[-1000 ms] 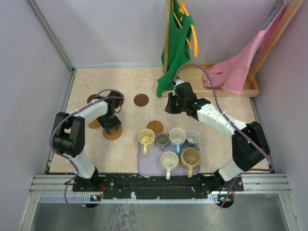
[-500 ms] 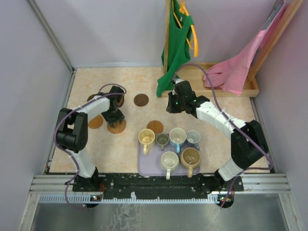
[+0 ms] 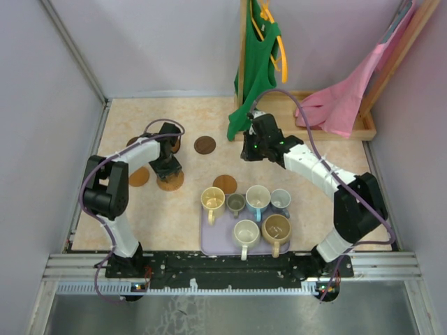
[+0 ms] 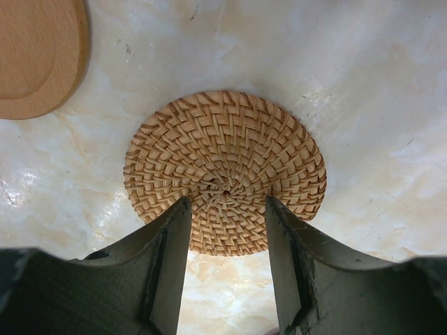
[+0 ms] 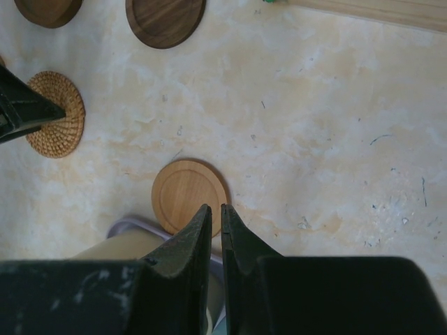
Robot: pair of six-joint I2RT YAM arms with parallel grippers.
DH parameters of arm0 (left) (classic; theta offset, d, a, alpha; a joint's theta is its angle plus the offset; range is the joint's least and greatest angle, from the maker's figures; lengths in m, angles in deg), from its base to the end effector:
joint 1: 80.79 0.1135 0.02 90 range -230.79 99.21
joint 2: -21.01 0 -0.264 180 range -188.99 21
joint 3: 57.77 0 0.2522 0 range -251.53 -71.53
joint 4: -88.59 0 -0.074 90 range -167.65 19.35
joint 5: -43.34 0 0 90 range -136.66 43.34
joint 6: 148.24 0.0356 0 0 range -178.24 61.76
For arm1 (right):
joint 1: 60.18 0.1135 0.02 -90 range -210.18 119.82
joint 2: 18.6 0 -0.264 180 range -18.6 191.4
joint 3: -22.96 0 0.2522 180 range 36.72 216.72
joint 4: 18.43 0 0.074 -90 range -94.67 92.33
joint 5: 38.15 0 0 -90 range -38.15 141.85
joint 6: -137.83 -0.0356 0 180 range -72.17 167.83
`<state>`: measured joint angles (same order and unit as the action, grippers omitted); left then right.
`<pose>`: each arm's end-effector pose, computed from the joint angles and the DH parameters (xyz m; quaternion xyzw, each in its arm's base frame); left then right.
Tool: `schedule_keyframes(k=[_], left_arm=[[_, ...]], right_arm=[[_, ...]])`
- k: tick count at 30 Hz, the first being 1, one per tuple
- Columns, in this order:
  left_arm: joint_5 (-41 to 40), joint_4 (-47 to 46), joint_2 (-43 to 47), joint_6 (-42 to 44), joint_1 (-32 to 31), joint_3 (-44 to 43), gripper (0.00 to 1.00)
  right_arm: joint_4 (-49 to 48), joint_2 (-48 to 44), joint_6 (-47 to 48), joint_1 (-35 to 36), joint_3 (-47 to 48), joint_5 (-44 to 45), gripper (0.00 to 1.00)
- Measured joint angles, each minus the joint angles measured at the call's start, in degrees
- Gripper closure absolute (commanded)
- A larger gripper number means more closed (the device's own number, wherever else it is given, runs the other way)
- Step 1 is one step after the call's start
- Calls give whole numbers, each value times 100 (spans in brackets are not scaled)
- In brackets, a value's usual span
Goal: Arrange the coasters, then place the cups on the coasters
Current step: Move the coaster to the center of the board.
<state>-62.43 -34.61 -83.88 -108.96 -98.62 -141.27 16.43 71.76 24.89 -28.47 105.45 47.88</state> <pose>0.3312 -0.0964 0.1707 -0.2925 0.9410 0.0554 0.1611 0.2981 0.1871 0.2687 -0.0838 0.9118 0.2121 0.3414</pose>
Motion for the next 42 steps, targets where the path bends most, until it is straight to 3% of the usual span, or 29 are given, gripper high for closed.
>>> schedule_keyframes(k=[42], left_arm=[[-133,-332,308,151,223,240,46]], right_arm=[[-9,57,-22,0,2,-42,88]])
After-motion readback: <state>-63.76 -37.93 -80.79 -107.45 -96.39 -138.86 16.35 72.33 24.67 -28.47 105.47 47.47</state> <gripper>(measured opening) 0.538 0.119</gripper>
